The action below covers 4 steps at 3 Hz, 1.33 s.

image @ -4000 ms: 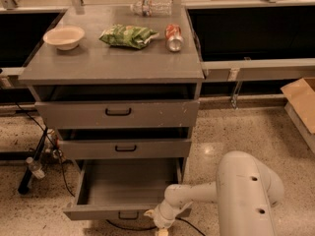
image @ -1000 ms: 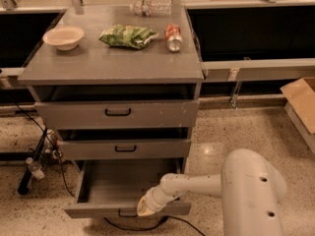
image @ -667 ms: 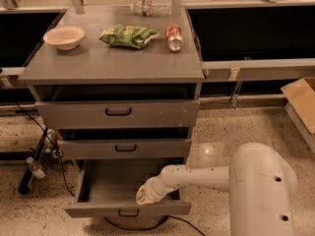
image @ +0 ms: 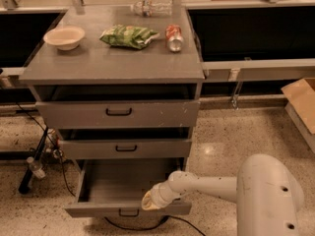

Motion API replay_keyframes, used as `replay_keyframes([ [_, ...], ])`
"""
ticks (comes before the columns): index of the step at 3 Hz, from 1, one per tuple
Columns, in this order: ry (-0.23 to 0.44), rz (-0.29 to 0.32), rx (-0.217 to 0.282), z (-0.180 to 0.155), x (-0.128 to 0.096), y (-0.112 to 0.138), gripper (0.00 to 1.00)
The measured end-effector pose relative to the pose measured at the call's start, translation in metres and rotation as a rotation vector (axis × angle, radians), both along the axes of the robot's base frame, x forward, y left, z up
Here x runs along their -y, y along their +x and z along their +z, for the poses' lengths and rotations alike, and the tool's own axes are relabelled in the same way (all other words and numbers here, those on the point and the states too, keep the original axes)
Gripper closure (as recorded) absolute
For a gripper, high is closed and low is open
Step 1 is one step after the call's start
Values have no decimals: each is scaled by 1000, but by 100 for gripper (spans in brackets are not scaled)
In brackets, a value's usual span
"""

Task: Close bottom drawer

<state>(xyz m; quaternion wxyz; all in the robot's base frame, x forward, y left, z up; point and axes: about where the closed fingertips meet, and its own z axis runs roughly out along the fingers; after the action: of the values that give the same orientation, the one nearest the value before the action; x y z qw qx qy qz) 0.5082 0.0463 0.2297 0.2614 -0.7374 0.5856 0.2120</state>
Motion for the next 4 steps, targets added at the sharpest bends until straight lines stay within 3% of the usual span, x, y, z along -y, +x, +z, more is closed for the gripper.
replay_keyframes([
  [1, 30, -35, -46, -29, 37, -21, 100],
  [2, 30, -35, -46, -29, 37, -21, 100],
  [4, 62, -40, -19, -15, 19, 9, 100],
])
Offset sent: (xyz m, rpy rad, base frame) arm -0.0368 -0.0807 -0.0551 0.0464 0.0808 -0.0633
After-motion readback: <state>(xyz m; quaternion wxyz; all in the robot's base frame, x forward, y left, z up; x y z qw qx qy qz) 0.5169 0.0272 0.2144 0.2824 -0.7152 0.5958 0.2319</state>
